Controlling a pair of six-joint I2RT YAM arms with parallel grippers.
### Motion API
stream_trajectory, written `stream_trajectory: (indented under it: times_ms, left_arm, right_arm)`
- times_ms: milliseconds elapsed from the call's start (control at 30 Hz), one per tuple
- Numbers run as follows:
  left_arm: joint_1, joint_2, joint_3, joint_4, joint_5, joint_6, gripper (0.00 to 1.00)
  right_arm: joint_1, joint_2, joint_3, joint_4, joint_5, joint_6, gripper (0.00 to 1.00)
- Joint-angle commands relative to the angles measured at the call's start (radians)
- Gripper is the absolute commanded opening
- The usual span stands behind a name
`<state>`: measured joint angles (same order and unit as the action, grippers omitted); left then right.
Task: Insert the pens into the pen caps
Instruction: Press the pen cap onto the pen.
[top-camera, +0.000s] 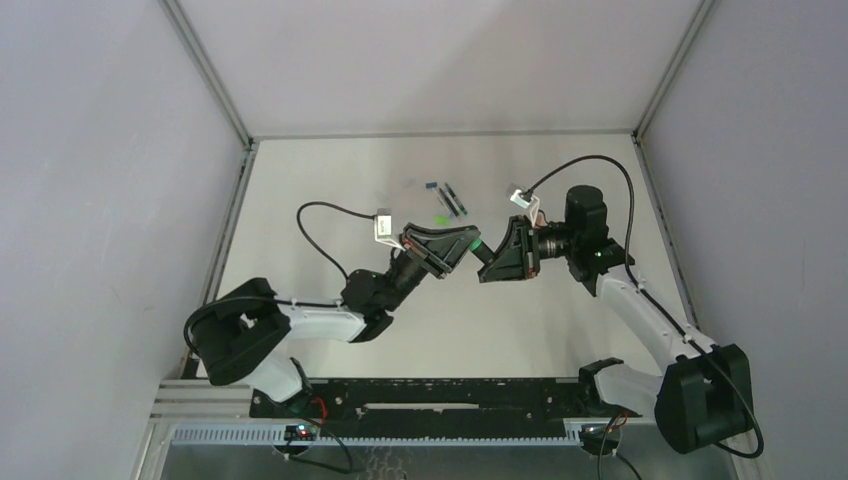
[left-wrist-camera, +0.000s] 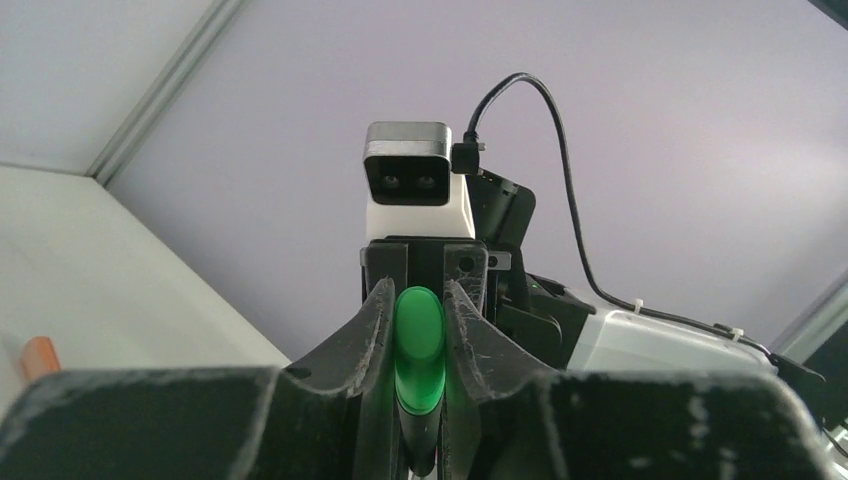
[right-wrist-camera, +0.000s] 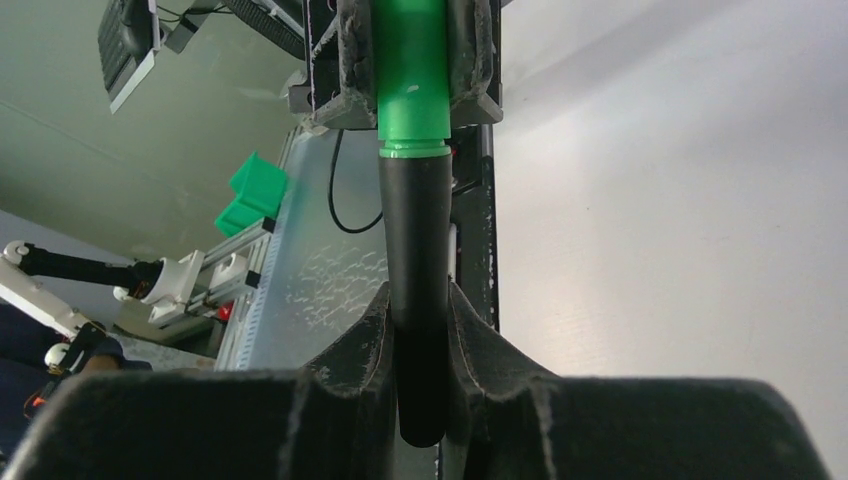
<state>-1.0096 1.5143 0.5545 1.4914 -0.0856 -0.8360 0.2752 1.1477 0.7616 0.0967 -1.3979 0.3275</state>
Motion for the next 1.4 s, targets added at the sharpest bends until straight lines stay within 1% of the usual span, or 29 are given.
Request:
stream_trajectory:
  times_ms: [0,67,100,133,200,267,300,367,433,500,567,633,667,700,733,800,833,933,1000,1067,1133,1200,1233,1267,1300,1367]
  left_arm:
    - [-0.195,0.108,-0.046,-0.214,0.527,-0.006,0.0]
    - [-0.198,0.107,-0.031,-0.267,0.429,-0.005,0.0]
    - [-0.205,0.097,-0.022,-0.303,0.377,0.006,0.0]
    - [-0.214,0.083,-0.007,-0.363,0.312,0.013,0.0]
    - [-0.242,0.056,0.046,-0.499,0.245,0.064,0.0]
    - [-0.261,0.055,0.109,-0.615,0.29,0.122,0.0]
    - [-0.262,0.068,0.119,-0.622,0.343,0.129,0.0]
    - [-0.26,0.079,0.101,-0.548,0.435,0.116,0.0]
    - [-0.259,0.078,0.075,-0.501,0.511,0.09,0.0]
    - [-0.259,0.086,0.039,-0.417,0.582,0.036,0.0]
    - [-0.259,0.106,0.013,-0.317,0.597,-0.014,0.0]
    - [-0.259,0.132,0.004,-0.24,0.615,-0.048,0.0]
    - [-0.26,0.137,0.001,-0.198,0.626,-0.057,0.0]
    - [-0.261,0.143,0.0,-0.158,0.641,-0.065,0.0]
    - [-0.262,0.144,0.002,-0.153,0.66,-0.066,0.0]
    - [-0.265,0.139,0.002,-0.163,0.696,-0.064,0.0]
    - [-0.27,0.137,0.003,-0.19,0.711,-0.059,0.0]
    - [-0.28,0.132,0.021,-0.316,0.729,-0.022,0.0]
    - [-0.285,0.132,0.051,-0.429,0.7,0.012,0.0]
    - [-0.286,0.129,0.083,-0.541,0.648,0.042,0.0]
    - [-0.291,0.128,0.109,-0.621,0.605,0.058,0.0]
    - [-0.307,0.128,0.15,-0.745,0.548,0.091,0.0]
    - [-0.318,0.126,0.169,-0.82,0.511,0.108,0.0]
    - [-0.33,0.129,0.181,-0.875,0.48,0.113,0.0]
    - [-0.337,0.13,0.187,-0.89,0.459,0.111,0.0]
    - [-0.344,0.124,0.175,-0.887,0.443,0.098,0.0]
  right_arm:
    - [-0.028,-0.019,0.087,0.094,0.383,-0.024,0.0]
    - [-0.018,-0.025,0.122,-0.031,0.505,-0.102,0.0]
    - [-0.018,-0.025,0.129,-0.05,0.539,-0.112,0.0]
    - [-0.017,-0.024,0.13,-0.056,0.558,-0.115,0.0]
    - [-0.01,-0.017,0.13,-0.048,0.53,-0.111,0.0]
    - [-0.001,-0.01,0.12,0.009,0.428,-0.087,0.0]
    - [0.012,-0.013,0.119,0.02,0.393,-0.091,0.0]
    - [0.013,-0.023,0.119,0.023,0.378,-0.106,0.0]
    - [-0.003,-0.036,0.123,-0.004,0.417,-0.135,0.0]
    - [-0.037,-0.041,0.126,-0.003,0.405,-0.127,0.0]
    - [-0.072,-0.047,0.102,0.113,0.333,-0.024,0.0]
    - [-0.106,-0.042,0.04,0.356,0.235,0.163,0.0]
    - [-0.112,-0.039,0.015,0.441,0.215,0.224,0.0]
    - [-0.119,-0.039,0.01,0.454,0.208,0.235,0.0]
    - [-0.123,-0.042,0.014,0.435,0.223,0.222,0.0]
    - [-0.123,-0.048,0.061,0.257,0.274,0.092,0.0]
    - [-0.12,-0.052,0.078,0.18,0.3,0.037,0.0]
    - [-0.11,-0.055,0.081,0.188,0.282,0.038,0.0]
    - [-0.082,-0.063,0.092,0.151,0.307,-0.014,0.0]
    - [-0.047,-0.063,0.143,-0.012,0.378,-0.141,0.0]
    - [-0.043,-0.063,0.155,-0.052,0.422,-0.168,0.0]
    - [-0.056,-0.06,0.154,-0.037,0.407,-0.139,0.0]
    - [-0.068,-0.058,0.141,0.021,0.363,-0.08,0.0]
    - [-0.086,-0.056,0.104,0.126,0.312,0.004,0.0]
    - [-0.092,-0.056,0.087,0.191,0.283,0.056,0.0]
    - [-0.092,-0.062,0.089,0.162,0.303,0.021,0.0]
